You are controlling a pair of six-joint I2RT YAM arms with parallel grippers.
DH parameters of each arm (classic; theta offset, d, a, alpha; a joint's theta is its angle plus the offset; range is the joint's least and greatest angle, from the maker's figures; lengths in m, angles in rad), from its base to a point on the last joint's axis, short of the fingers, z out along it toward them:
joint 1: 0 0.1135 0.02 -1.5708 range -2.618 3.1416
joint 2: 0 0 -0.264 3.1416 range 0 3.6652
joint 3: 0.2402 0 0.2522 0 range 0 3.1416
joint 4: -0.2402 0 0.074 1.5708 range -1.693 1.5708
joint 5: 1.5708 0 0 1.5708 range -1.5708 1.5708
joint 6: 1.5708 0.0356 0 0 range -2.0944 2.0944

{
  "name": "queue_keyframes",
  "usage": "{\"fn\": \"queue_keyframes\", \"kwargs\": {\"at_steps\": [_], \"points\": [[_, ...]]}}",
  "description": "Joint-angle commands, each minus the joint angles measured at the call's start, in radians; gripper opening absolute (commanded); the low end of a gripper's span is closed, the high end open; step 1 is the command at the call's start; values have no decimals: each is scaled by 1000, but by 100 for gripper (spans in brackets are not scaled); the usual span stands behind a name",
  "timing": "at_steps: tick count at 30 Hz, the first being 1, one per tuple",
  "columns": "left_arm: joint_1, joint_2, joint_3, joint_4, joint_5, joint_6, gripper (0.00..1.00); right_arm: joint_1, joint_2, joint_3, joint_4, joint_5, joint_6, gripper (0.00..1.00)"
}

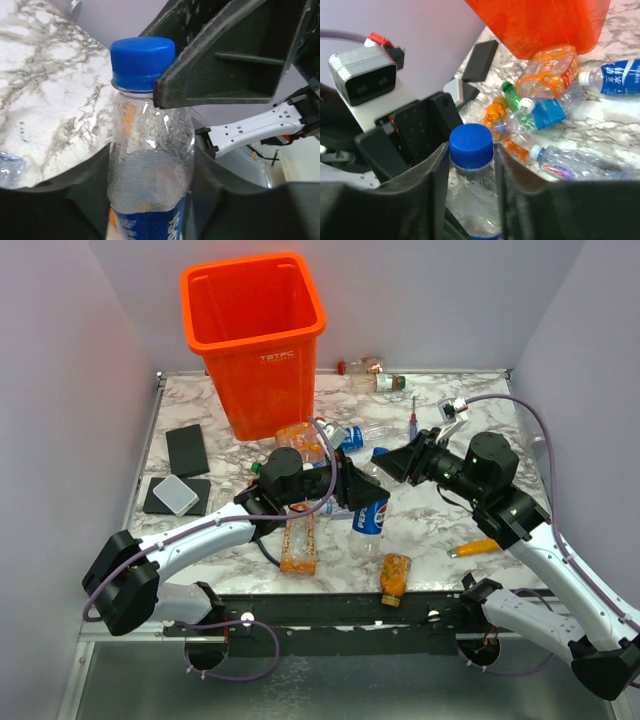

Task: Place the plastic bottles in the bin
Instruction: Pick up the plastic bottle from the corner of the board.

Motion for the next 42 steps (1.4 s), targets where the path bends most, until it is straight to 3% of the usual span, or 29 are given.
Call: {"fn": "queue_keyframes", "kwargs": {"at_steps": [1, 3, 5, 9, 16, 20, 27, 32, 35, 39, 42], "points": [[-6, 8, 35, 25, 4, -5, 40, 6, -9, 38, 29, -66, 6, 47], [-6, -2, 35, 26, -18, 1, 33, 6, -18, 49, 1, -69, -4, 69], [-6, -20, 33, 27, -52, 7, 32, 6, -41, 60, -44, -49, -23, 85], [-4, -65, 32, 28, -134, 5, 32, 6, -134, 27, -99, -18, -73, 97], [15, -127, 50, 101, -280, -46, 30, 6, -255, -113, -41, -218, -87, 96], [23, -110, 94, 143, -274, -92, 30, 6, -235, -172, 54, -315, -37, 94], [23, -59, 157, 168, -221, -156, 30, 6, -169, -210, 186, -332, -5, 90], [23, -49, 163, 172, -204, -175, 30, 8, -141, -235, 262, -338, 11, 70], [22, -54, 158, 172, -204, -164, 41, 9, -153, -252, 284, -335, 11, 58], [24, -73, 143, 167, -230, -130, 81, 9, -178, -268, 290, -332, 4, 48], [25, -91, 156, 139, -261, -89, 98, 9, -189, -272, 274, -329, -9, 45]]}}
